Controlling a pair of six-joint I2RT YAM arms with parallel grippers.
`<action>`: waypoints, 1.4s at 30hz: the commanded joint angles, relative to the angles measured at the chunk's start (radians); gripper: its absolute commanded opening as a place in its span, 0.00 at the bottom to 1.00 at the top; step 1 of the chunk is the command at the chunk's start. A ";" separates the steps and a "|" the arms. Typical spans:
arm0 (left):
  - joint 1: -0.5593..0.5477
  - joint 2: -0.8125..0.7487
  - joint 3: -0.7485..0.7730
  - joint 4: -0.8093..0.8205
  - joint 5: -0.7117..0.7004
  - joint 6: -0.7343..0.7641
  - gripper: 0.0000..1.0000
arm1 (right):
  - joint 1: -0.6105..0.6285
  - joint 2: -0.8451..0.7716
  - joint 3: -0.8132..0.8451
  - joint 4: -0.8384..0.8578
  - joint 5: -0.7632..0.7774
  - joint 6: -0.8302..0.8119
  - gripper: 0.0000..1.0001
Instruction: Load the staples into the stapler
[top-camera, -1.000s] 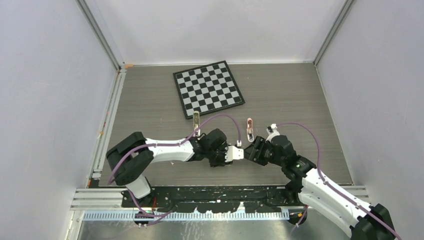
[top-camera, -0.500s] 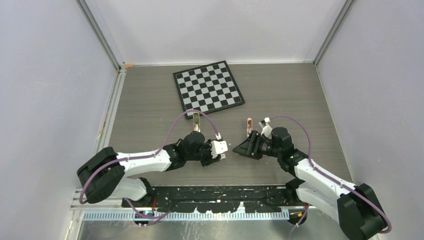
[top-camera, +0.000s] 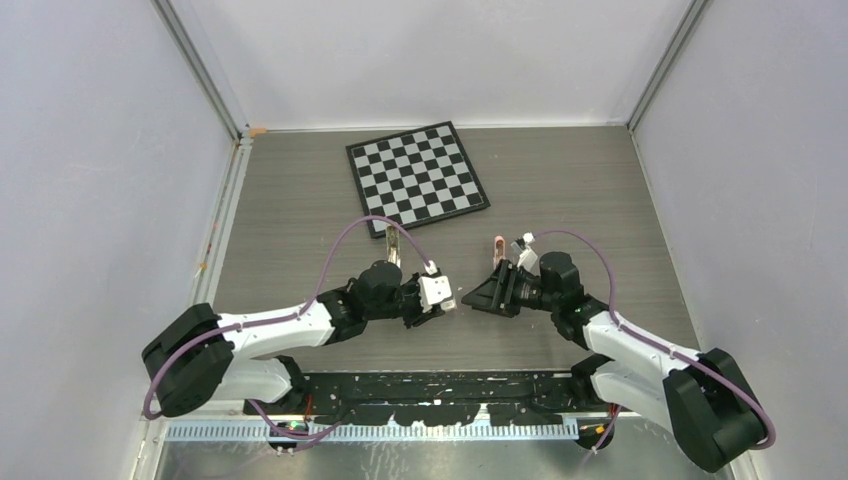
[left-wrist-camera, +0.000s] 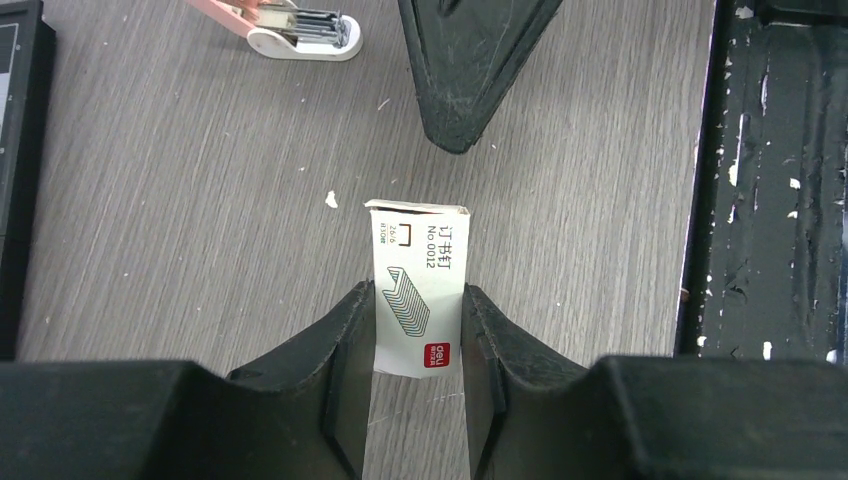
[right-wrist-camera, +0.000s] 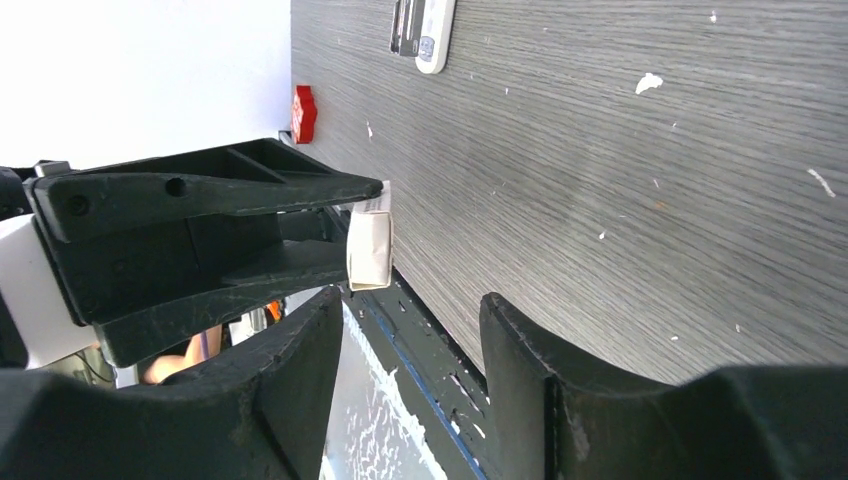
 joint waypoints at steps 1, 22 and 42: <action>0.004 -0.040 0.014 0.064 0.024 -0.006 0.29 | -0.003 0.012 0.025 0.060 -0.015 0.004 0.57; 0.003 -0.039 0.044 0.061 0.064 0.000 0.29 | -0.001 0.079 0.031 0.147 -0.038 0.043 0.56; 0.003 -0.009 0.070 0.071 0.084 0.002 0.29 | 0.019 0.152 0.013 0.208 -0.049 0.059 0.56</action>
